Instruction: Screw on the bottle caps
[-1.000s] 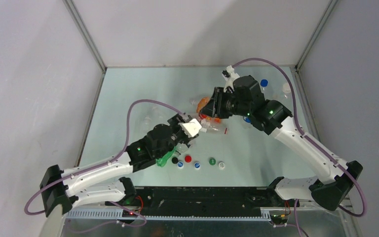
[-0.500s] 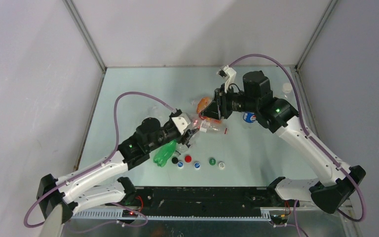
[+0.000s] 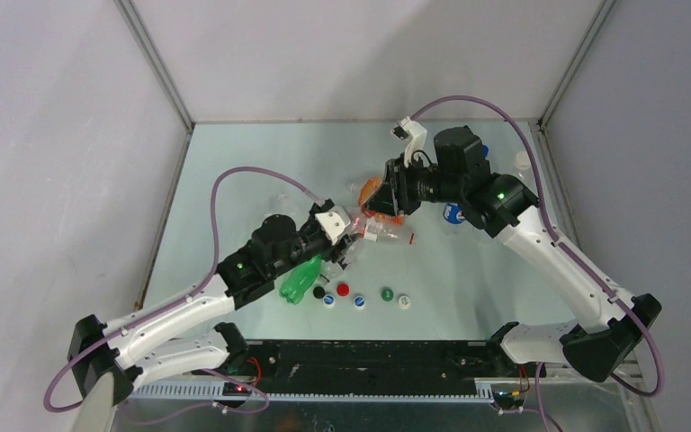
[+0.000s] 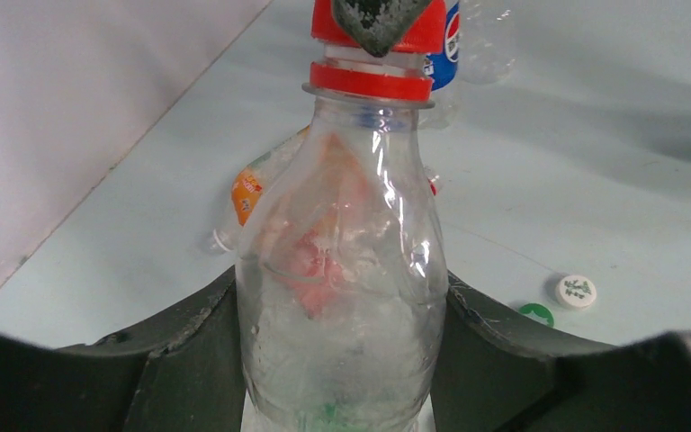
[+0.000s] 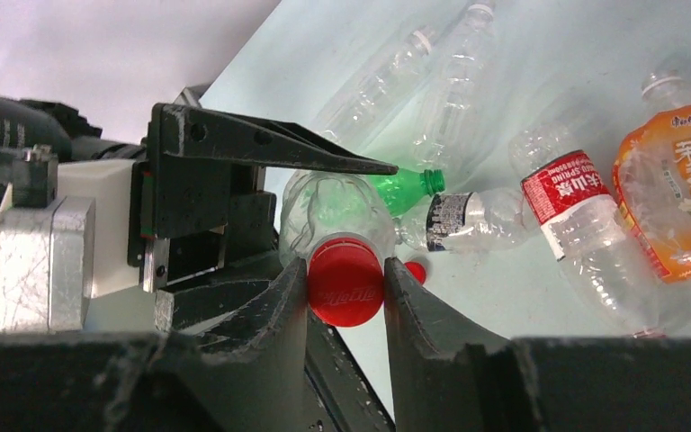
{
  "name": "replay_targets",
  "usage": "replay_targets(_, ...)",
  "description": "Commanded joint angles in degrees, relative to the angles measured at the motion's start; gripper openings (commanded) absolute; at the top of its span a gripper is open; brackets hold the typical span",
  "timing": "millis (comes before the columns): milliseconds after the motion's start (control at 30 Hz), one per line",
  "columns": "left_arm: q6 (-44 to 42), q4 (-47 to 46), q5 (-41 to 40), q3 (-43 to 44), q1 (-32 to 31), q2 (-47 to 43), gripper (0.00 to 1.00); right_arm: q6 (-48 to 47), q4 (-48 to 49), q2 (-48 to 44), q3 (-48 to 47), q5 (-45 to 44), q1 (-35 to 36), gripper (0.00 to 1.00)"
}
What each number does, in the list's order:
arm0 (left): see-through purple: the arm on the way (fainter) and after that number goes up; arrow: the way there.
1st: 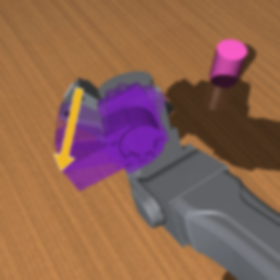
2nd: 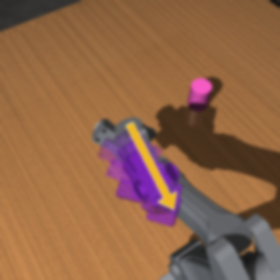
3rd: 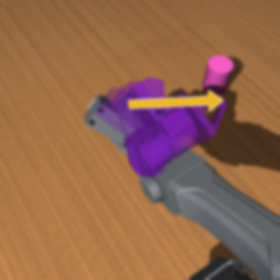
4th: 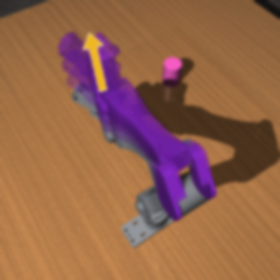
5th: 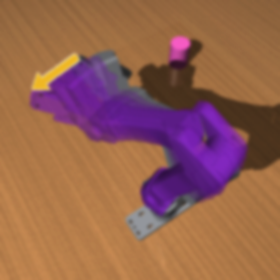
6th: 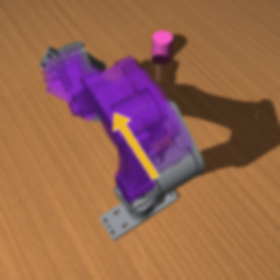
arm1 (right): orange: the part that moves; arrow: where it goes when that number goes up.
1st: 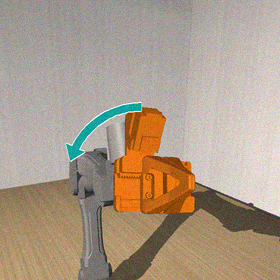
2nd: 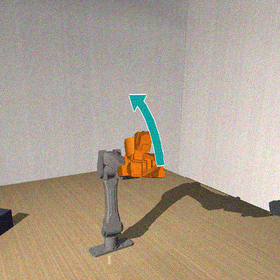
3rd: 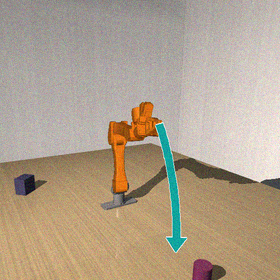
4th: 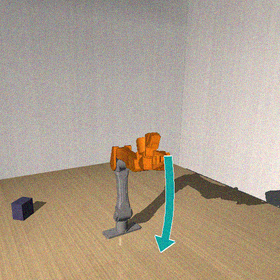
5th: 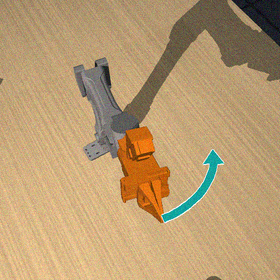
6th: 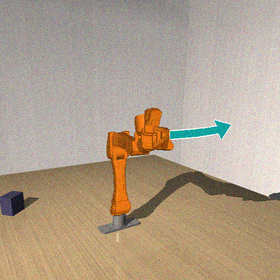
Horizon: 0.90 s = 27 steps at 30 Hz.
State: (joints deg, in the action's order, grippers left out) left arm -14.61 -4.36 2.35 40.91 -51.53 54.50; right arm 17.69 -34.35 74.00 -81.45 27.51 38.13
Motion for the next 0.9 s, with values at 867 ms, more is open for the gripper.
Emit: replay_targets(867,-12.5,-36.0,-23.8,-7.1,-10.4,0.8,0.17,30.7,-2.1,3.8,1.5,-15.9,4.3,0.00)
